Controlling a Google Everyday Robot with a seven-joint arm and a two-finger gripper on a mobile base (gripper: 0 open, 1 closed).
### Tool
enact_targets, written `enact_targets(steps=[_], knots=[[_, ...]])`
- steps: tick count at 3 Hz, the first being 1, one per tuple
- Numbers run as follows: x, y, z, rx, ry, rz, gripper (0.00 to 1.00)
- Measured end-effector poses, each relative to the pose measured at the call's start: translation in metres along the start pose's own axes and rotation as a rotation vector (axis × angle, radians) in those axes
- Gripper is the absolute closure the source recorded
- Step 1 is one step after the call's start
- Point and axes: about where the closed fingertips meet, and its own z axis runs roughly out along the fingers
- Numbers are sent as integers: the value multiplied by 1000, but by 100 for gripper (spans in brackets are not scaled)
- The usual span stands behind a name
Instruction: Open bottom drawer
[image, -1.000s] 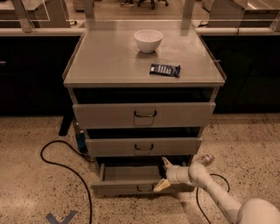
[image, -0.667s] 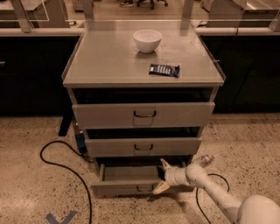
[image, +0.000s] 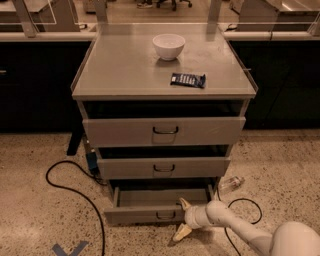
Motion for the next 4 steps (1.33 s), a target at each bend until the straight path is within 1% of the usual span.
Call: enact_targets(steps=[1, 2, 4], knots=[[0, 0, 0, 0, 0, 0, 0], [-2, -2, 1, -10, -44, 7, 19], [-2, -2, 1, -10, -44, 7, 65]])
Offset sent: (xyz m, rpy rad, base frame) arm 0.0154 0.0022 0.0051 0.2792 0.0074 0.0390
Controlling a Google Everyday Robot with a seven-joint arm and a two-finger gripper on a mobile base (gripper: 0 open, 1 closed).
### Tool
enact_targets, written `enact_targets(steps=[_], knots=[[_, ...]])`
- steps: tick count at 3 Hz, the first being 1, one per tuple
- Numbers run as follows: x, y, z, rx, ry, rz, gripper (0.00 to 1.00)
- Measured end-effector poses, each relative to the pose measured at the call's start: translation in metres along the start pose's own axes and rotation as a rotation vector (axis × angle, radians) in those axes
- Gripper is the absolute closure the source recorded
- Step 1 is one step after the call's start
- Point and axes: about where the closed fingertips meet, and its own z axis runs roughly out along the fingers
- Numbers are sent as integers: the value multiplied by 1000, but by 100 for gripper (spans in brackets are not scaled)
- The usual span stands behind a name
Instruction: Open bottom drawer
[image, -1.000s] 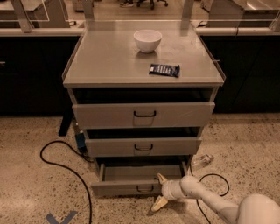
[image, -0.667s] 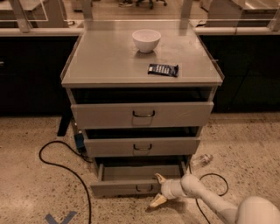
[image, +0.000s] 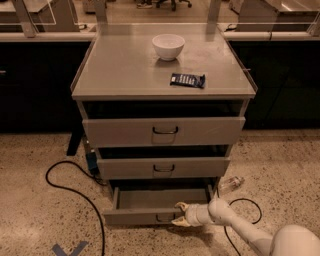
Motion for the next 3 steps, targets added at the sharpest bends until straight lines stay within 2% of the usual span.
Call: enact_targets(steps=[1, 2, 3], knots=[[0, 0, 0, 0, 0, 0, 89], [0, 0, 0, 0, 0, 0, 100], [-4, -2, -8, 0, 0, 0, 100]])
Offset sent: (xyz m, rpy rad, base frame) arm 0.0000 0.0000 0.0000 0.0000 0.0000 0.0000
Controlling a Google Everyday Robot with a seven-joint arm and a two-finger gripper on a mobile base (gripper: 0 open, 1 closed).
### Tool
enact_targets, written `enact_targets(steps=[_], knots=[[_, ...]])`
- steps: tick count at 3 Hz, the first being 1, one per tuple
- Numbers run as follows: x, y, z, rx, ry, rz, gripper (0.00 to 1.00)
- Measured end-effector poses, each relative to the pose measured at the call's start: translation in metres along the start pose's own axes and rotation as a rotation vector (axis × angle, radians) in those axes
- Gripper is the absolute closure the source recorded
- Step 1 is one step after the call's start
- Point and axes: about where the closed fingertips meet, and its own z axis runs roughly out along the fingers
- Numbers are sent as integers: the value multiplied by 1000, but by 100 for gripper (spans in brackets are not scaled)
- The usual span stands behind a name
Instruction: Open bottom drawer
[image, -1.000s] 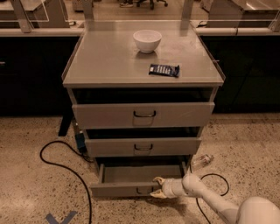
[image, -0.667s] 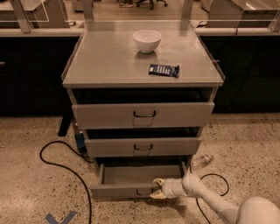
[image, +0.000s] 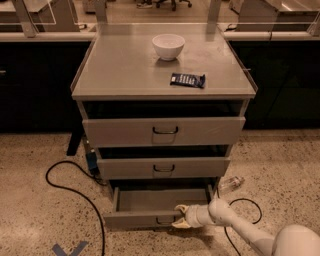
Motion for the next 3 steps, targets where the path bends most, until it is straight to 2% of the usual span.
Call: enact_targets(steps=[3], knots=[[-1, 4, -8, 5, 3, 0, 100]])
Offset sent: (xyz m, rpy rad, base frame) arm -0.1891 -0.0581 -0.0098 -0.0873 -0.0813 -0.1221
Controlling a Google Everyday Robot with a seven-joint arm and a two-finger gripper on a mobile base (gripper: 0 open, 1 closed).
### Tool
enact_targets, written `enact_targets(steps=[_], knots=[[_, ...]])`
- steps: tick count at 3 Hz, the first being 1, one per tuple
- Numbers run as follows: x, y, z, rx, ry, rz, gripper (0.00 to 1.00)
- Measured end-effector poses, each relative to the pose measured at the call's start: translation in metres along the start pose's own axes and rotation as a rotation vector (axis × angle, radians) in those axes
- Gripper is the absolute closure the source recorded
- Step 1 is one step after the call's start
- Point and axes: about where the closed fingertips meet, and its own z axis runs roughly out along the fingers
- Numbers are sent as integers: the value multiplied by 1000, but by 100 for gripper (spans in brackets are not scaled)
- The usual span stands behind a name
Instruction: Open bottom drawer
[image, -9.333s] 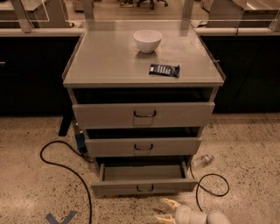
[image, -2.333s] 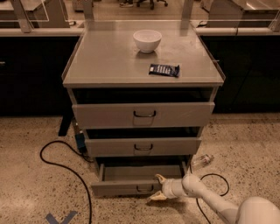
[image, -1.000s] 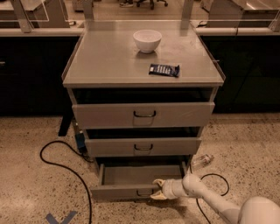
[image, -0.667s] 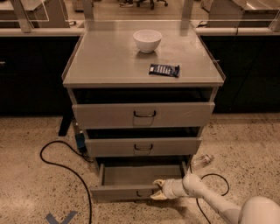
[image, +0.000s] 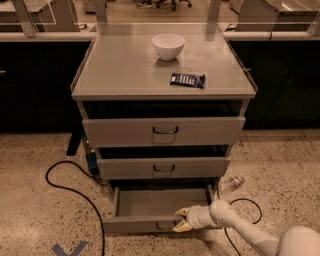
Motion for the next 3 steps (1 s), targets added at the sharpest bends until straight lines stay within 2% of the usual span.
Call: enact_targets(steps=[1, 2, 3], knots=[[7, 23, -8, 21, 10, 3, 100], [22, 72, -28, 71, 33, 8, 100], [30, 101, -40, 104, 47, 10, 100]])
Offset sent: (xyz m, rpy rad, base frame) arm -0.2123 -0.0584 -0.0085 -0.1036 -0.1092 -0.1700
